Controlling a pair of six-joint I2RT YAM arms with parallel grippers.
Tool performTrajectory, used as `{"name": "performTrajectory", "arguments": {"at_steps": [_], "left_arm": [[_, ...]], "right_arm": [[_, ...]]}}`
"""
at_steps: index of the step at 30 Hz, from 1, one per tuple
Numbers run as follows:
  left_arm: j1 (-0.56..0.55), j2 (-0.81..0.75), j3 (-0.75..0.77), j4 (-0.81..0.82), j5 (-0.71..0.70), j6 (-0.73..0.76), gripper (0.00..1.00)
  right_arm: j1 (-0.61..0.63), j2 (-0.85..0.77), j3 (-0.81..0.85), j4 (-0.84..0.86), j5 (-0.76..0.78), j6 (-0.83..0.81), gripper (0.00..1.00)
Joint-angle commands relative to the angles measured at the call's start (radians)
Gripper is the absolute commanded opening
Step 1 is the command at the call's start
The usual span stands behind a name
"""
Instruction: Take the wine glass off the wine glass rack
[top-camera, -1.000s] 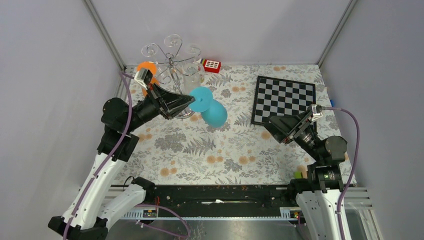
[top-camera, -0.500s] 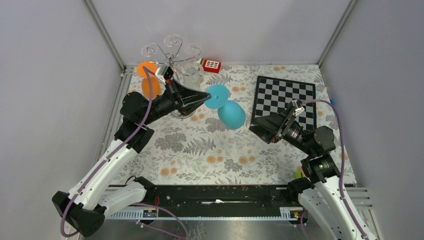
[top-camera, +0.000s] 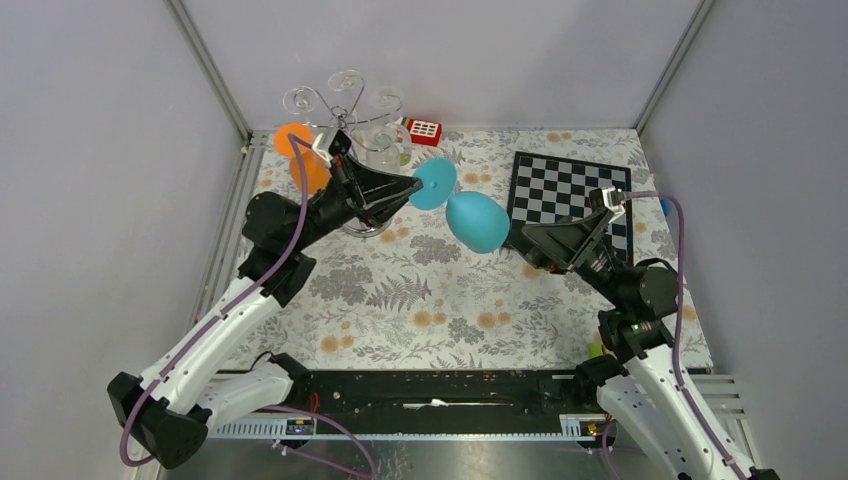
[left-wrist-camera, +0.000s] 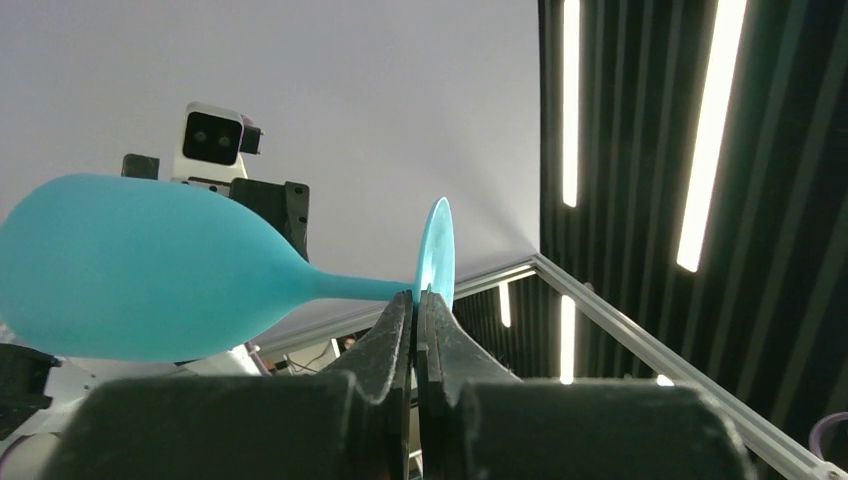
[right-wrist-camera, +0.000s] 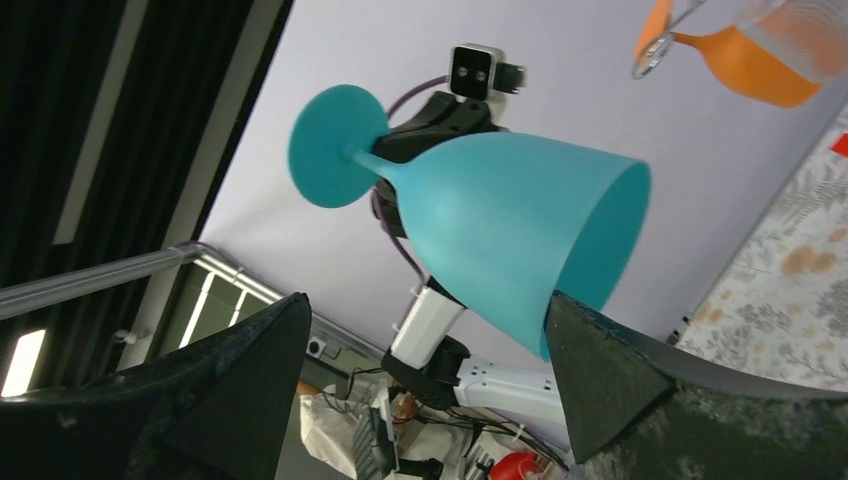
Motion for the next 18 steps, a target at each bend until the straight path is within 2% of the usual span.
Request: {"name": "performTrajectory", "arguments": {"at_steps": [1, 4, 8, 13, 18], "left_arm": [[-0.009, 0.005, -0.028, 0.152, -0.049, -0.083, 0.00], [-0.015, 0.011, -0.033, 0.172, -0.051, -0.098, 0.00], [-0.024, 0.028, -0.056, 0.266, -0.068, -0.150, 0.00], [-0.048, 0.071, -0.060, 0.358, -0.076, -0.200, 0.00], [-0.081, 0.117, -0.045, 0.435, -0.078, -0.233, 0.00]], "right_arm": [[0.011, 0.045, -0.009, 0.321, 0.014, 0.084, 0.88], [0.014, 0.063, -0.003, 0.437, 0.011, 0.126, 0.73], [0.015, 0.035, 0.007, 0.453, 0.012, 0.113, 0.60], [0.015, 0.001, 0.019, 0.447, 0.027, 0.078, 0.50], [0.018, 0.046, 0.042, 0.511, 0.008, 0.101, 0.48]]}}
